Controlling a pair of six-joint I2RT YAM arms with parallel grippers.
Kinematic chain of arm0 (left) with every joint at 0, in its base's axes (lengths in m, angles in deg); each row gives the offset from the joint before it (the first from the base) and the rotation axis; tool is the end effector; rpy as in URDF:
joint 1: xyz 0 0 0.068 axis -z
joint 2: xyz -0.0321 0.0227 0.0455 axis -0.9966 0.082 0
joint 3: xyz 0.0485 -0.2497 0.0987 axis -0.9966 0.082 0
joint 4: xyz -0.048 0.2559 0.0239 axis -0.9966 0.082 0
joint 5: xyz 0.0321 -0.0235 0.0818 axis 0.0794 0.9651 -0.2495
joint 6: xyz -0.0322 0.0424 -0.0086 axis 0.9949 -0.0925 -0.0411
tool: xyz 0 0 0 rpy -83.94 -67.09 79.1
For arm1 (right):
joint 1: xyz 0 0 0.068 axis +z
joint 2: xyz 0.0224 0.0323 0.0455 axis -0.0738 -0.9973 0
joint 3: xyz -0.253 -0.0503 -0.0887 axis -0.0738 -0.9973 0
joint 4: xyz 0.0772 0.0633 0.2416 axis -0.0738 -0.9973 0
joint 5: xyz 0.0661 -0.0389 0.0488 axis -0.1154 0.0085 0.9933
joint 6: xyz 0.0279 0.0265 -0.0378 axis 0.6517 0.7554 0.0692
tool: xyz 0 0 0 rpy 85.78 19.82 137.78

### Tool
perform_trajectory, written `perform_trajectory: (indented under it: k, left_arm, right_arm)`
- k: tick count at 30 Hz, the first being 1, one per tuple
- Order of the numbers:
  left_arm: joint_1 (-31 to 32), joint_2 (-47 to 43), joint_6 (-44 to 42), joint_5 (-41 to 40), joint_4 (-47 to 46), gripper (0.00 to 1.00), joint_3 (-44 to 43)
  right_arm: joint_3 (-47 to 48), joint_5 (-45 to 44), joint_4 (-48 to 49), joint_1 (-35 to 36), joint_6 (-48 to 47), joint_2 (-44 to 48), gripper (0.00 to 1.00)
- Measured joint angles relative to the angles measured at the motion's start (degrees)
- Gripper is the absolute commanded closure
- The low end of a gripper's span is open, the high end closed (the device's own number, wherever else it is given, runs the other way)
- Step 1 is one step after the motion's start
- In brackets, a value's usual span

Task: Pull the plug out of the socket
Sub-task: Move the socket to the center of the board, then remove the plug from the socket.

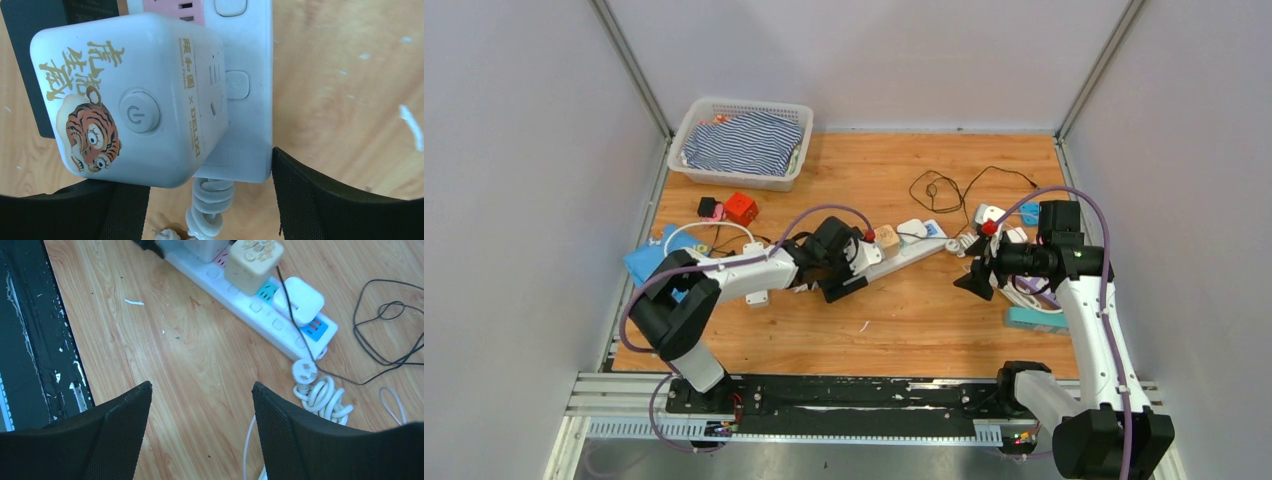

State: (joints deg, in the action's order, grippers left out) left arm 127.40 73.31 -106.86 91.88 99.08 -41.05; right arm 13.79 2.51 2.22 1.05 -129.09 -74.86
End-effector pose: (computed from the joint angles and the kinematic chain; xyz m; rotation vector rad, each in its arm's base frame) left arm 0.2436 -0.2239 0.1720 1.4397 2.1095 -0.2106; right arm 0.1748 0.0197 0.3096 -1.2132 1.7015 0.6223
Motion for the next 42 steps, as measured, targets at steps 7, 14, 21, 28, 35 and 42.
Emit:
perform_trajectory:
  k: [7,14,21,28,35,42]
  left_arm:
    - [8.24,-7.04,4.98,-4.22,-0.92,0.69,7.82]
    - [9.18,-8.09,9.38,-5.88,0.11,0.01,8.20]
    - [9.94,-17.00,13.94,-8.46,5.70,0.00,8.13]
    - [9.97,-29.16,17.29,-4.20,9.66,0.00,5.81]
    - [10.10,-36.37,20.50,-0.66,14.45,0.00,-2.60]
    - [10.10,-37.44,18.93,0.09,13.11,0.00,-10.25]
  right_arm:
    - [0.00,0.87,-0.37,0.00,0.00,-0.02,0.24]
    - [0.00,1.84,-0.85,0.00,0.00,-0.85,0.24]
    - [0.00,2.78,-1.36,0.00,0.00,-1.84,0.24]
    - [0.02,4.46,-1.68,0.00,0.04,-1.88,0.24]
    - [2.54,4.81,-2.12,2.95,0.55,-2.86,0.22]
    - [11.10,-0.15,-0.98,18.78,3.06,-8.15,0.24]
